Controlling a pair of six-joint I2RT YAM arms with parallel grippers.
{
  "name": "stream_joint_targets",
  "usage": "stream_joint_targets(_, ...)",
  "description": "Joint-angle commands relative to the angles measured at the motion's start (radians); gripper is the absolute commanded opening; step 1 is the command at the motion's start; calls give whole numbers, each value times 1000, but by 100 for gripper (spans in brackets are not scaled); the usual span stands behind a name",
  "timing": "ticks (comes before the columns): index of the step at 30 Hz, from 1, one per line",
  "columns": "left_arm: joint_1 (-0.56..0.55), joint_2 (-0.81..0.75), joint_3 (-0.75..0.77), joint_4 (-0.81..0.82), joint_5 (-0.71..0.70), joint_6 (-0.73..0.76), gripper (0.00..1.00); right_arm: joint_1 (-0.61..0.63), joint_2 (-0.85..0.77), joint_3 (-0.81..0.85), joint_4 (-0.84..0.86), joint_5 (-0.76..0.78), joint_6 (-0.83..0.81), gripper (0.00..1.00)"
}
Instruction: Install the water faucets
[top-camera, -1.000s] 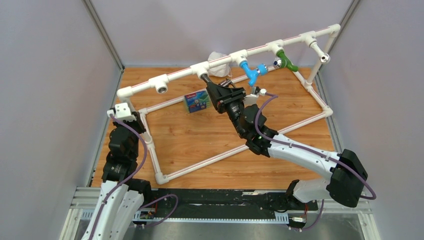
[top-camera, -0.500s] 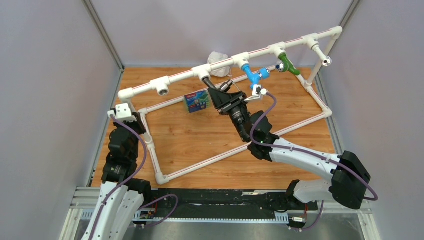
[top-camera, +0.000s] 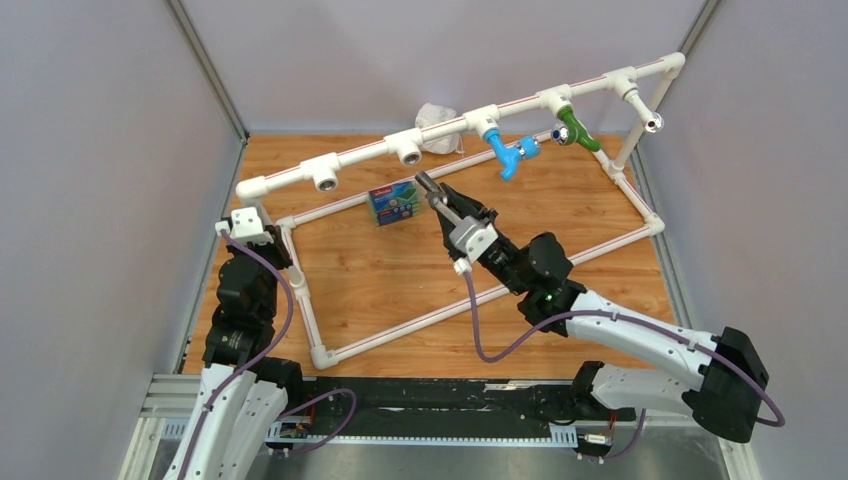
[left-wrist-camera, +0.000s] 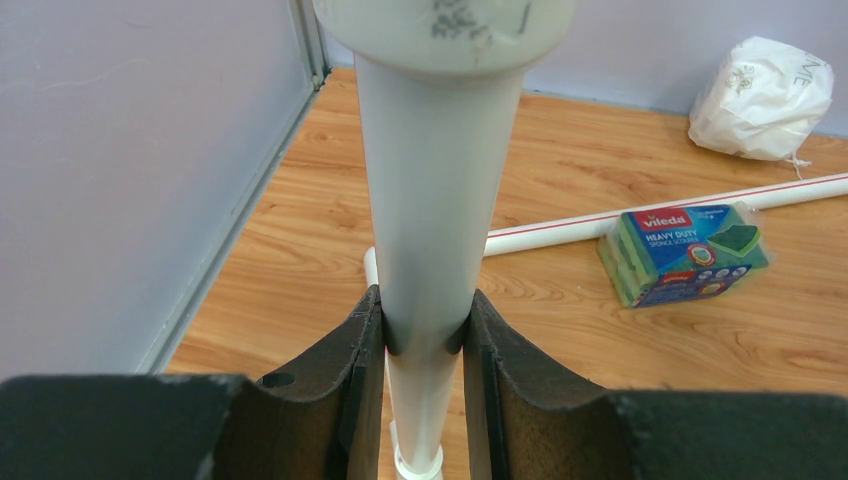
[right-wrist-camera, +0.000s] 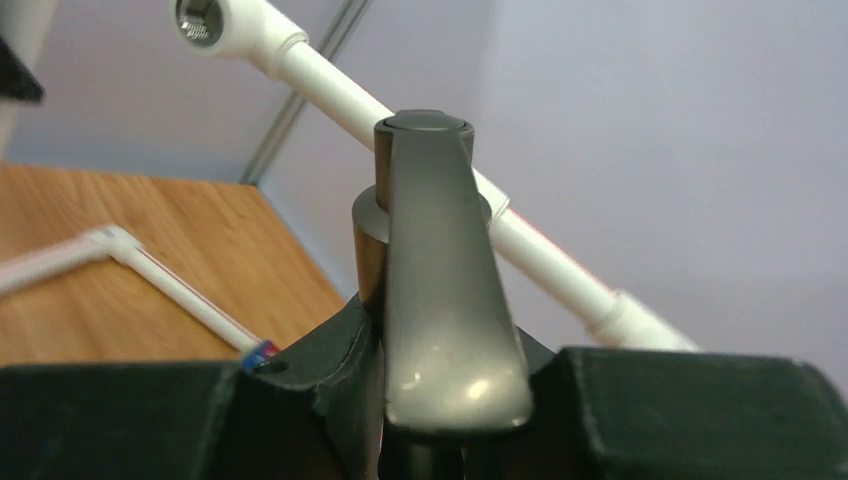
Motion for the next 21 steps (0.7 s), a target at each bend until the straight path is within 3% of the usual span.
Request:
stream_joint_targets(1, -17, 13, 15, -39, 61, -12, 4, 5, -44, 42, -133, -190, -652, 0)
stream_joint_targets(5, -16, 22, 17, -40, 58, -9, 3, 22, 3, 116, -303, -143, -898, 0)
stream_joint_targets(13, -17, 22, 14, -40, 52, -6, 2, 54, 100, 145, -228, 113, -1229, 0)
stream_joint_targets(21, -17, 20, 12, -37, 56, -6, 2, 56, 96, 186, -262, 184, -1324, 0)
